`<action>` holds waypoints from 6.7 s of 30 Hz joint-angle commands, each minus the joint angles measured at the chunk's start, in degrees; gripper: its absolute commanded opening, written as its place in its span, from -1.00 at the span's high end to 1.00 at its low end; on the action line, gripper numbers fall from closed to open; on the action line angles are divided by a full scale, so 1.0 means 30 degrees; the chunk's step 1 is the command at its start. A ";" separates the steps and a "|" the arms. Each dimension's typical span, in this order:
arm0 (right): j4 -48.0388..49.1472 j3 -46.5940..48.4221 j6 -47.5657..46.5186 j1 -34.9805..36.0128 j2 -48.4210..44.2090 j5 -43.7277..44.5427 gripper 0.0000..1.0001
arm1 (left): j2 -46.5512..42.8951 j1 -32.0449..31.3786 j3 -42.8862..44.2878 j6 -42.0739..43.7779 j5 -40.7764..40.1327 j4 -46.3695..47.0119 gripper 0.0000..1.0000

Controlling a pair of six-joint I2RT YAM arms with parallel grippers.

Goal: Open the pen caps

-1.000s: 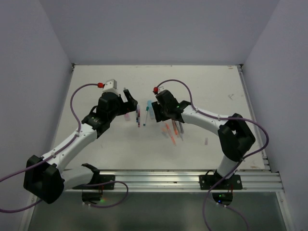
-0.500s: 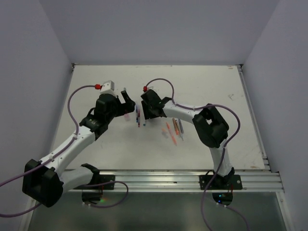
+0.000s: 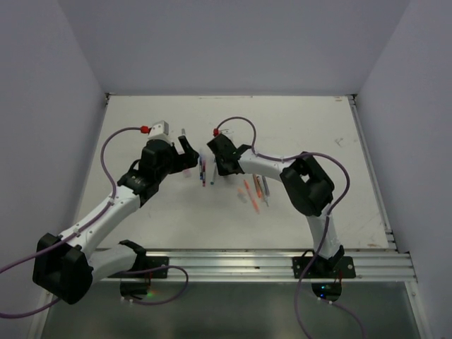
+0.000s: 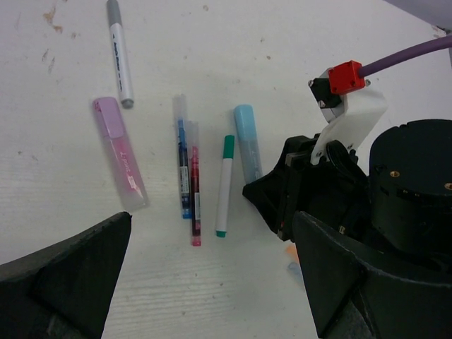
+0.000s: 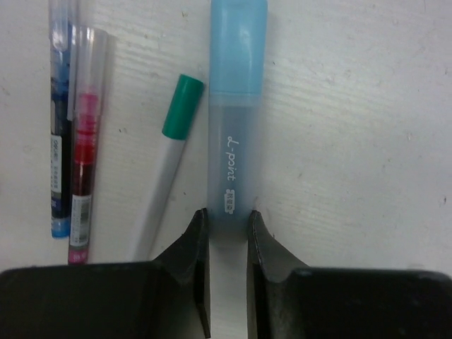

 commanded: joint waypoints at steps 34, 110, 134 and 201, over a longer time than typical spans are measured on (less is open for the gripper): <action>1.4744 -1.2506 -0.2343 0.2977 -1.3083 -0.4257 1.00 | 0.2115 0.0289 0.1487 -0.2398 0.5708 0.4896 -0.14; 1.2899 -0.8874 -0.4774 -0.2501 -1.3991 -1.9755 0.41 | 0.2819 0.0816 -0.1238 -0.3834 1.6900 2.3528 1.00; 1.2491 -1.2095 -0.6149 -0.2473 -1.1914 -2.3095 1.00 | 0.5484 0.1753 0.5260 -0.7291 1.6813 2.9067 1.00; 0.4550 -1.2946 -0.4247 -0.2766 -1.4343 -0.7392 1.00 | 1.5183 -0.2846 0.2776 -0.2809 0.9870 1.2924 -0.40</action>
